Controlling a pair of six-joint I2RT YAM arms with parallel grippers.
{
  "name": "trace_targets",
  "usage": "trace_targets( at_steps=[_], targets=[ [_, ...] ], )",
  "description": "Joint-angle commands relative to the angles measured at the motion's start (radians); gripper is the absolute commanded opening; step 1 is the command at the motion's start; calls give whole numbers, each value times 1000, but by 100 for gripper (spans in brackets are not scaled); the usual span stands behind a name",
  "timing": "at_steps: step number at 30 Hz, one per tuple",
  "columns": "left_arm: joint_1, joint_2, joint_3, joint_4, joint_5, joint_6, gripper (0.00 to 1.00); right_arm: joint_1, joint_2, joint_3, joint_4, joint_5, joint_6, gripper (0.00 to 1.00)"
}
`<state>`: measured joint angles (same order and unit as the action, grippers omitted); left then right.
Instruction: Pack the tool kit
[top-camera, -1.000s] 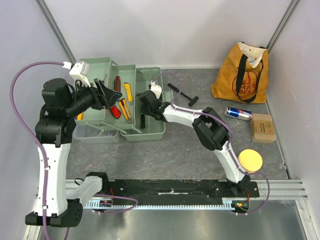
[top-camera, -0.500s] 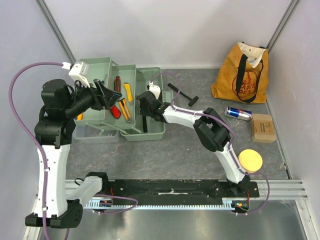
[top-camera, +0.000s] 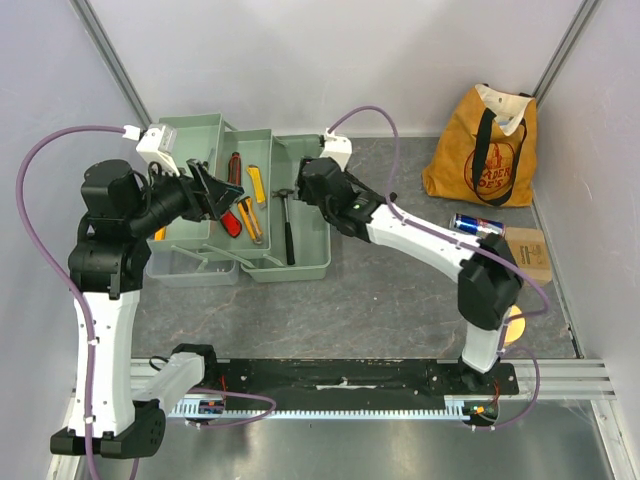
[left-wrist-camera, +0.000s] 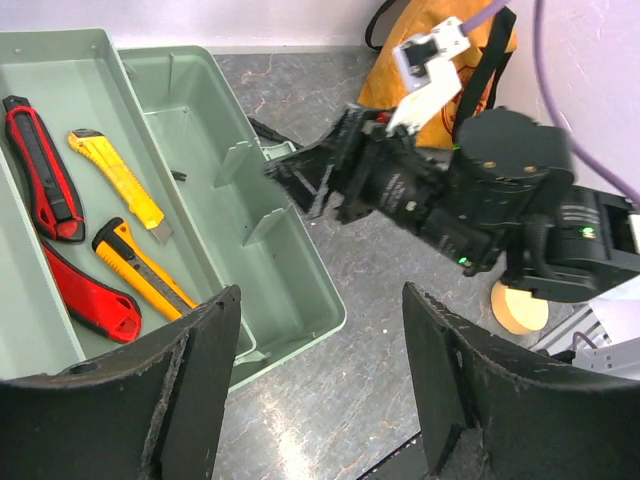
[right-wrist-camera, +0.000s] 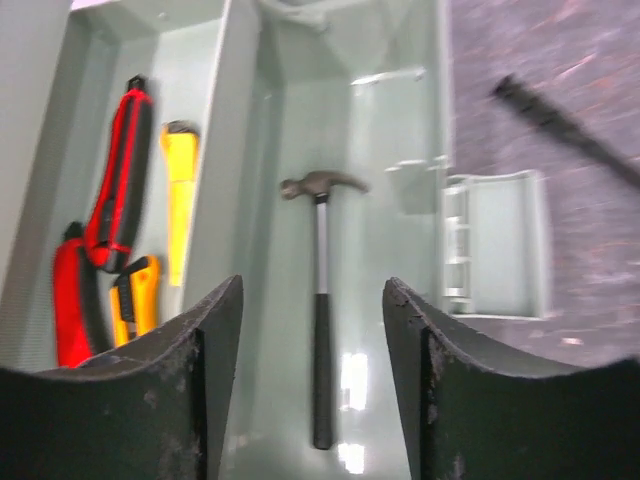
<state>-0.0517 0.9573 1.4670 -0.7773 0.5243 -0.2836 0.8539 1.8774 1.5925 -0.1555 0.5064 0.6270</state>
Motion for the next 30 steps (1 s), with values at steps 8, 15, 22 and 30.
trace_targets(
  at_steps=[8, 15, 22, 30],
  targets=[
    [4, -32, 39, -13, -10, 3, 75, -314, -216, -192, -12, -90, -246, 76],
    [3, -32, 44, -13, -6, 1, 76, -414, -100, -166, -35, -195, -466, 77],
    [4, -28, 49, -25, -4, 6, 76, -463, 52, -99, -52, -301, -618, 73],
    [3, -22, 47, -25, -1, 9, 76, -493, 201, -2, -65, -408, -713, 65]
  ],
)
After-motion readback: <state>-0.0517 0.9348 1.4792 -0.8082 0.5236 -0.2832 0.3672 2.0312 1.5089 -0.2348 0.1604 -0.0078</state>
